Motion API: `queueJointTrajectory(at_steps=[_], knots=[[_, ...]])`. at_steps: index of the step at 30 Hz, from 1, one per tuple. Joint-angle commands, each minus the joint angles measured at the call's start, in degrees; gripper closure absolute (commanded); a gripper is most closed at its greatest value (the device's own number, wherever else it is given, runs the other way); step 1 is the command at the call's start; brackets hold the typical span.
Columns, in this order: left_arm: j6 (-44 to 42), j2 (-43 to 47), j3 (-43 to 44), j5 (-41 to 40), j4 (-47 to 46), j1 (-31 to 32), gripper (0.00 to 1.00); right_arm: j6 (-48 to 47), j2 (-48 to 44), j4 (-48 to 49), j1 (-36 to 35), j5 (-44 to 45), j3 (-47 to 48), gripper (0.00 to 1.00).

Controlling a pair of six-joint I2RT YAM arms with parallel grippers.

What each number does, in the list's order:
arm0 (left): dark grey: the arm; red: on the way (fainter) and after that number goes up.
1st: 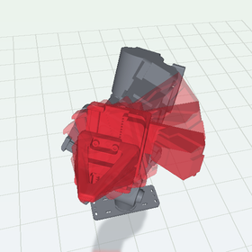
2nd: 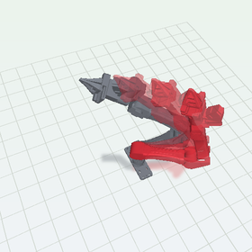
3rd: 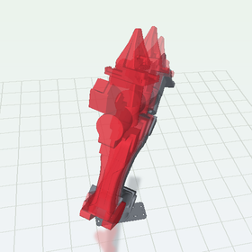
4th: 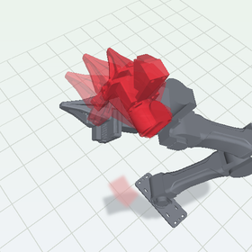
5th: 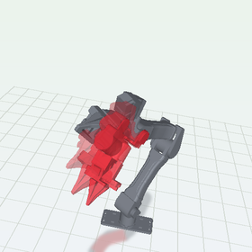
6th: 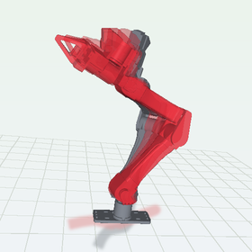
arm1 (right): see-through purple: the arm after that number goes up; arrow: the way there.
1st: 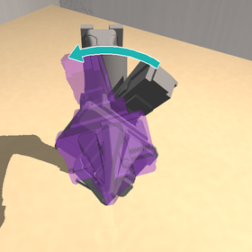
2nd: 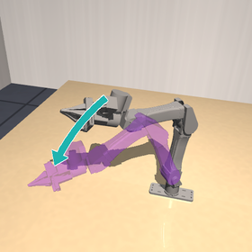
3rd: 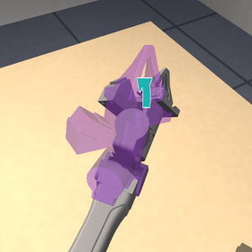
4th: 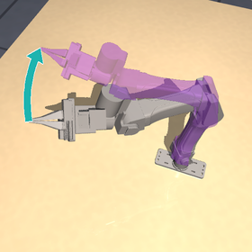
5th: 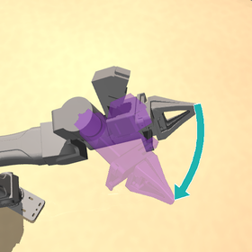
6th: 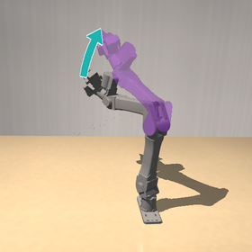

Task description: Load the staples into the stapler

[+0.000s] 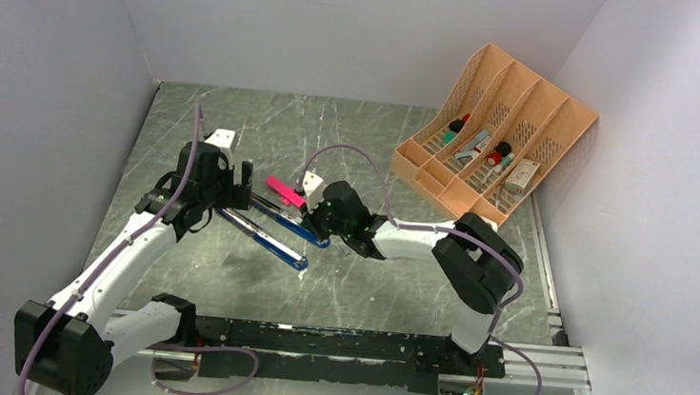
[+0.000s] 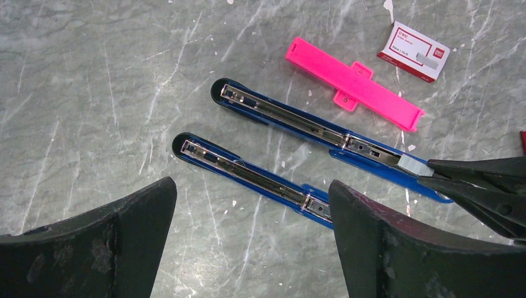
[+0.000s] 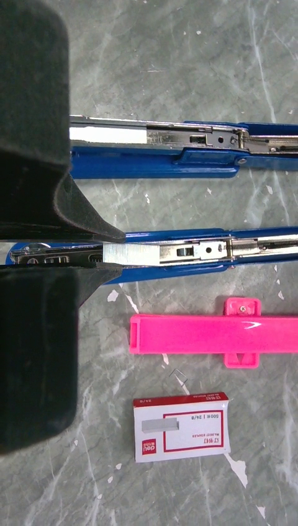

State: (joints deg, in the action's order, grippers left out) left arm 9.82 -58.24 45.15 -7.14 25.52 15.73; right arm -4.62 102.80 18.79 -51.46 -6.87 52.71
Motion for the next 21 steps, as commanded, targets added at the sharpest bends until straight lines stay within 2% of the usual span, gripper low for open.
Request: queueJointTrajectory(at_steps=[1, 21], knots=[[-0.5, 0.8, 0.4, 1.2, -1.4, -0.1, 0.04, 1.0, -0.8, 1.8, 0.7, 0.8, 0.1, 1.00], [-0.6, 0.9, 0.3, 1.2, -1.5, -0.1, 0.04, 0.4, 0.1, 0.5, 0.8, -0.5, 0.8, 1.00]])
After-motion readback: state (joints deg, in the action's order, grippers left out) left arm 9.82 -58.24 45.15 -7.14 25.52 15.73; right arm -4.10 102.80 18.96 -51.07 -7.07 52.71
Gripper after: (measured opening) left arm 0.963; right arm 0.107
